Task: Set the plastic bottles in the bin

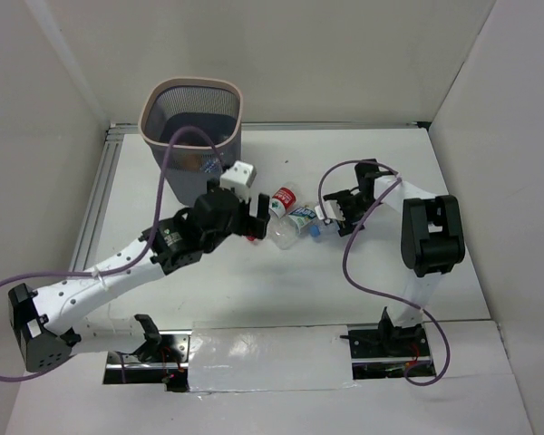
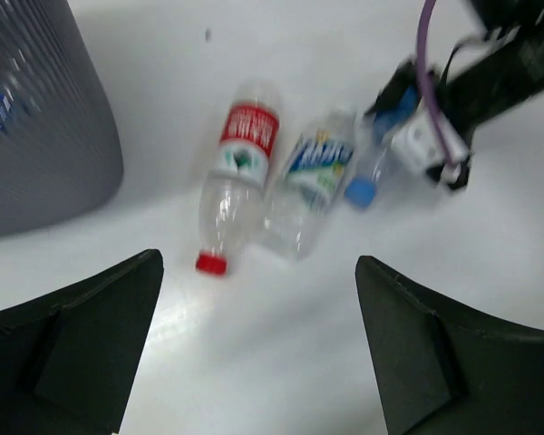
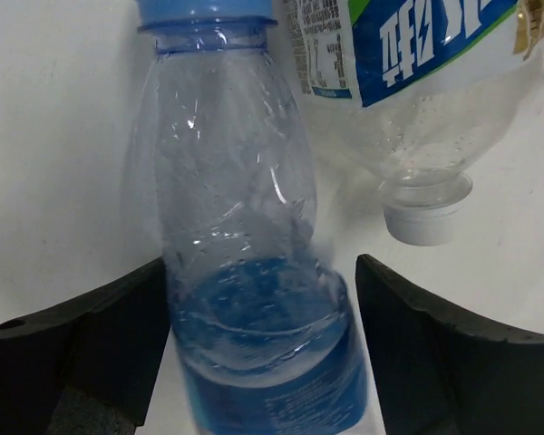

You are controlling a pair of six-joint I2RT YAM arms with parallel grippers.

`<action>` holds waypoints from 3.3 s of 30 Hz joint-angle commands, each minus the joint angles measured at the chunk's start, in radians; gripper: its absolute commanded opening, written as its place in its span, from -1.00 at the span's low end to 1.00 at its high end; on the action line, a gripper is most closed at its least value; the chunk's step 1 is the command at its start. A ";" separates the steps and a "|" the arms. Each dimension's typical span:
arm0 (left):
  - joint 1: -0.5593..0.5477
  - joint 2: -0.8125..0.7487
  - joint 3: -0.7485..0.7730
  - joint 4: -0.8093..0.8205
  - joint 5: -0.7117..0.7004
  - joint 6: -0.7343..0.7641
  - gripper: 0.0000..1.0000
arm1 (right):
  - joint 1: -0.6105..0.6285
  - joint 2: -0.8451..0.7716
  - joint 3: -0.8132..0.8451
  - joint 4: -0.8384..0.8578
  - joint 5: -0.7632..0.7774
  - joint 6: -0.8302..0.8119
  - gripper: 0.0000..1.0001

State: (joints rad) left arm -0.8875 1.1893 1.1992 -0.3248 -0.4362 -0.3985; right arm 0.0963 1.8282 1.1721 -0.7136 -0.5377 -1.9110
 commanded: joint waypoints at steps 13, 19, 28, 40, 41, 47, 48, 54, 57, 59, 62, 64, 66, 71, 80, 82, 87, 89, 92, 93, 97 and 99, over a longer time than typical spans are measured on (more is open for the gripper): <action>-0.119 -0.145 -0.297 -0.074 -0.131 -0.276 1.00 | -0.018 -0.257 0.194 -0.381 -0.161 -0.019 -0.39; -0.162 -0.155 -0.386 -0.083 -0.098 -0.336 1.00 | 0.155 -0.319 0.406 -0.061 -0.435 0.549 -0.33; -0.218 -0.155 -0.429 -0.083 -0.087 -0.394 1.00 | 0.552 -0.114 0.693 0.588 -0.194 0.802 -0.34; -0.275 -0.192 -0.461 -0.123 -0.128 -0.462 1.00 | 0.609 0.313 1.176 0.678 -0.192 1.052 -0.04; -0.275 -0.192 -0.461 -0.123 -0.139 -0.462 1.00 | 0.609 0.341 1.207 0.700 -0.192 1.101 0.04; -0.284 -0.226 -0.461 -0.135 -0.164 -0.462 1.00 | 0.554 0.450 1.334 0.763 -0.161 1.374 1.00; -0.284 -0.226 -0.461 -0.135 -0.164 -0.451 1.00 | 0.554 0.450 1.334 0.772 -0.144 1.394 1.00; -0.284 -0.166 -0.426 -0.022 -0.205 -0.324 1.00 | 0.471 0.361 1.368 0.783 0.004 1.613 1.00; -0.284 -0.079 -0.368 0.032 -0.234 -0.218 1.00 | 0.380 0.257 1.332 0.732 0.059 1.714 0.97; -0.237 -0.025 -0.317 0.088 -0.216 -0.127 1.00 | 0.271 0.191 1.270 0.706 0.059 1.783 0.65; -0.185 0.076 -0.248 0.157 -0.158 -0.028 0.95 | 0.119 0.047 1.073 0.635 0.041 1.820 -0.70; -0.122 0.139 -0.218 0.193 -0.122 0.010 0.95 | 0.045 -0.058 0.878 0.567 -0.077 1.784 -1.00; -0.052 0.186 -0.158 0.214 -0.079 0.042 0.93 | -0.036 -0.121 0.736 0.463 -0.174 1.661 -0.99; 0.050 0.410 0.023 0.214 -0.001 0.101 0.93 | -0.122 -0.181 0.508 0.005 -0.450 1.281 0.55; 0.113 0.706 0.267 0.168 0.036 0.113 0.90 | -0.116 -0.484 0.009 0.103 -0.395 1.247 0.61; 0.123 0.749 0.310 0.149 0.036 0.113 0.87 | -0.116 -0.495 -0.005 0.089 -0.395 1.238 0.61; 0.142 0.852 0.404 0.090 0.025 0.122 0.85 | -0.125 -0.514 -0.063 0.089 -0.406 1.238 0.61; 0.151 0.874 0.413 0.081 0.025 0.122 0.85 | -0.125 -0.526 -0.086 0.089 -0.416 1.238 0.61; 0.162 0.914 0.433 0.061 0.037 0.133 0.80 | -0.125 -0.535 -0.098 0.098 -0.416 1.248 0.61; 0.162 0.923 0.433 0.043 0.037 0.133 0.80 | -0.135 -0.535 -0.098 0.098 -0.416 1.248 0.64; 0.171 0.934 0.422 0.043 0.115 0.133 0.73 | -0.135 -0.535 -0.098 0.098 -0.416 1.238 0.66; 0.171 0.934 0.413 0.043 0.142 0.133 0.62 | -0.135 -0.535 -0.098 0.098 -0.416 1.227 0.75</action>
State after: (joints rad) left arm -0.7185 2.1201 1.5993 -0.2836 -0.3527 -0.2874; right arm -0.0326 1.3163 1.0702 -0.6331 -0.9325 -0.6567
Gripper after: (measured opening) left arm 0.843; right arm 0.851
